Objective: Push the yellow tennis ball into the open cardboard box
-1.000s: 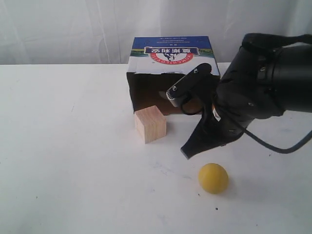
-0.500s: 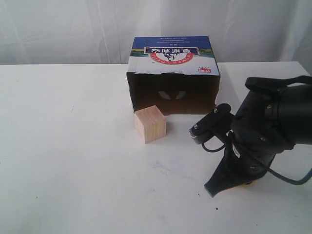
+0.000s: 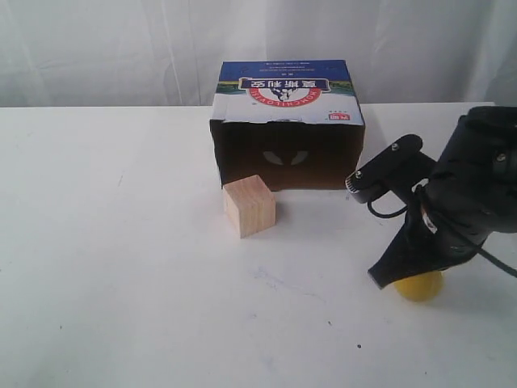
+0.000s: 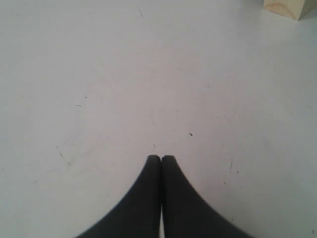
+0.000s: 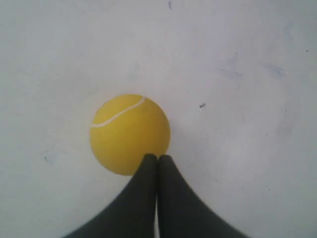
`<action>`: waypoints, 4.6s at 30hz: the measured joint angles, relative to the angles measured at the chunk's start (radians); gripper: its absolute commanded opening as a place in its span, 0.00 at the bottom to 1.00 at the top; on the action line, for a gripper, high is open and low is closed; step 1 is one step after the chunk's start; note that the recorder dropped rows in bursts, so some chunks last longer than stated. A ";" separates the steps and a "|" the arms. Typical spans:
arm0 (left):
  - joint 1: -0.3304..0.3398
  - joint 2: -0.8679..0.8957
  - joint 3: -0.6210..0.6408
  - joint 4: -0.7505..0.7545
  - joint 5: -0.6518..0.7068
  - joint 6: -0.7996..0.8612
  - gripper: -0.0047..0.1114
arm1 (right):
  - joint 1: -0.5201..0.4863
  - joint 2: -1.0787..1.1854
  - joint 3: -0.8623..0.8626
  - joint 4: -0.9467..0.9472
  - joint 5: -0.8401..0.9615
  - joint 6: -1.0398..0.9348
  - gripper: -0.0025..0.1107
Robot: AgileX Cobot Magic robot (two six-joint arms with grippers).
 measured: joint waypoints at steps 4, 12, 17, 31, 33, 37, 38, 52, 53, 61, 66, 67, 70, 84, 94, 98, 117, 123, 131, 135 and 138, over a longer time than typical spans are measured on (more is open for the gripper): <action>0.000 0.000 0.000 0.000 0.000 0.000 0.04 | -0.031 0.027 0.000 -0.009 0.007 0.000 0.02; 0.000 0.000 0.000 0.000 0.000 0.000 0.04 | -0.061 0.120 0.021 -0.040 -0.028 0.000 0.02; 0.000 0.000 0.000 0.000 0.000 0.000 0.04 | -0.069 0.137 0.020 -0.066 -0.026 0.000 0.02; 0.000 0.000 0.000 0.000 0.000 0.000 0.04 | -0.069 0.154 -0.057 -0.016 -0.162 -0.041 0.02; 0.000 0.000 0.000 0.000 0.000 0.000 0.04 | -0.069 0.162 -0.078 -0.013 -0.169 -0.046 0.02; 0.000 0.000 0.000 0.000 0.000 0.000 0.04 | -0.069 0.165 -0.132 -0.020 -0.162 -0.050 0.02; 0.000 0.000 0.000 0.000 0.000 0.000 0.04 | -0.069 0.165 -0.143 -0.020 -0.155 -0.050 0.02; 0.000 0.000 0.000 0.000 0.000 0.000 0.04 | 0.012 0.123 -0.122 0.168 -0.158 -0.130 0.02; 0.000 0.000 0.000 0.000 0.000 0.000 0.04 | 0.014 0.137 -0.122 0.172 -0.182 -0.130 0.02; 0.000 0.000 0.000 0.000 0.000 0.000 0.04 | 0.021 0.269 -0.141 0.153 -0.278 -0.131 0.02; 0.000 0.000 0.000 0.000 0.000 0.000 0.04 | 0.021 0.267 -0.141 0.149 -0.269 -0.131 0.02; 0.000 0.000 0.000 0.000 0.000 0.000 0.04 | 0.021 0.267 -0.141 0.149 -0.269 -0.131 0.02; 0.000 0.000 0.000 0.000 0.000 0.000 0.04 | 0.021 0.267 -0.141 0.149 -0.265 -0.131 0.02; 0.000 0.000 0.000 0.000 0.000 0.000 0.04 | 0.008 0.292 -0.324 0.059 -0.114 -0.131 0.02; 0.000 0.000 0.000 0.000 0.000 0.000 0.04 | 0.054 0.180 -0.248 0.135 -0.024 -0.150 0.02; 0.000 0.000 0.000 0.000 0.000 0.000 0.04 | 0.058 0.213 -0.183 0.148 -0.099 -0.150 0.02; 0.000 0.000 0.000 0.002 0.000 0.000 0.04 | 0.029 0.217 -0.522 -0.094 -0.056 0.005 0.02; 0.000 0.000 0.000 0.002 0.000 0.000 0.04 | 0.061 0.008 -0.266 -0.057 -0.153 0.130 0.02; 0.000 0.000 0.000 0.002 0.000 0.000 0.04 | 0.061 -0.188 -0.132 -0.034 -0.166 0.220 0.02; 0.000 0.000 0.000 0.002 0.000 0.000 0.04 | 0.061 -0.221 -0.118 -0.032 -0.162 0.225 0.02; 0.000 0.000 0.000 0.002 0.000 0.000 0.04 | 0.061 -0.229 -0.118 -0.032 -0.162 0.225 0.02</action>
